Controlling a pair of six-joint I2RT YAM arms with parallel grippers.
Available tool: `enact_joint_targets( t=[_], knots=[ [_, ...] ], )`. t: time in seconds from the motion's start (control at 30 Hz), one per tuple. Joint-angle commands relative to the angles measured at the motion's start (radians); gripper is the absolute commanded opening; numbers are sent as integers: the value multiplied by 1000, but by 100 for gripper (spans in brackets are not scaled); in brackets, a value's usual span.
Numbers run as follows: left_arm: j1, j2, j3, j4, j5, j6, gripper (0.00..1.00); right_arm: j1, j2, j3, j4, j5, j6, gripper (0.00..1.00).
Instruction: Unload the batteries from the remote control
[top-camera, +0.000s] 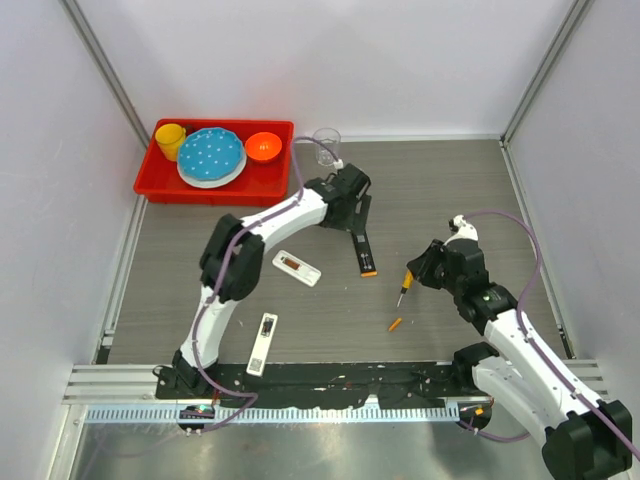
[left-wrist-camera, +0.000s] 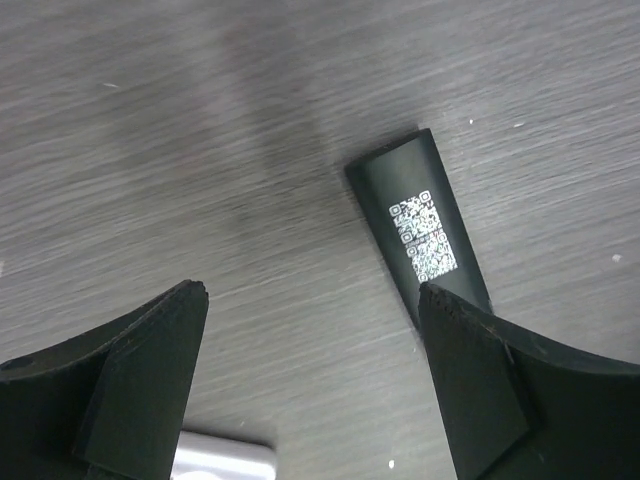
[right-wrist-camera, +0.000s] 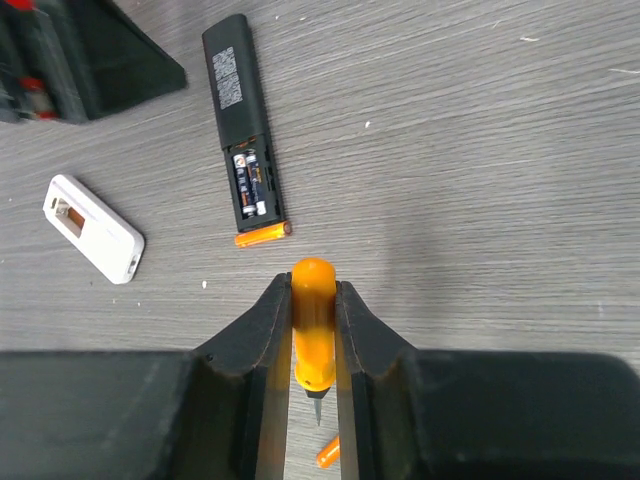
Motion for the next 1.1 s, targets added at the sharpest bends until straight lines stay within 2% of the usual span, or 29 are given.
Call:
enact_joint_targets(
  t=[0.0,0.27,0.53,0.83,0.97,1.07],
  knots=[
    [-24,129,175,-175,17,4,91,-12,-40,54,-32,49,-38,1],
    [-55,240,305,-193,34,-19,91,-18,-54,48,-43,41,-44,1],
    [-66,341,408,-264,18,-33,85,-22,-57,43,-45,40,-52,1],
    [-61,435,511,-285,28,-32,68,-25,-69,41,-48,30,-50,1],
    [-34,418,495,-279,22,-4,50,-24,-71,40,-51,31,-49,1],
    [-8,384,457,-270,16,22,47,-27,-71,43,-49,29,-49,1]
  ],
)
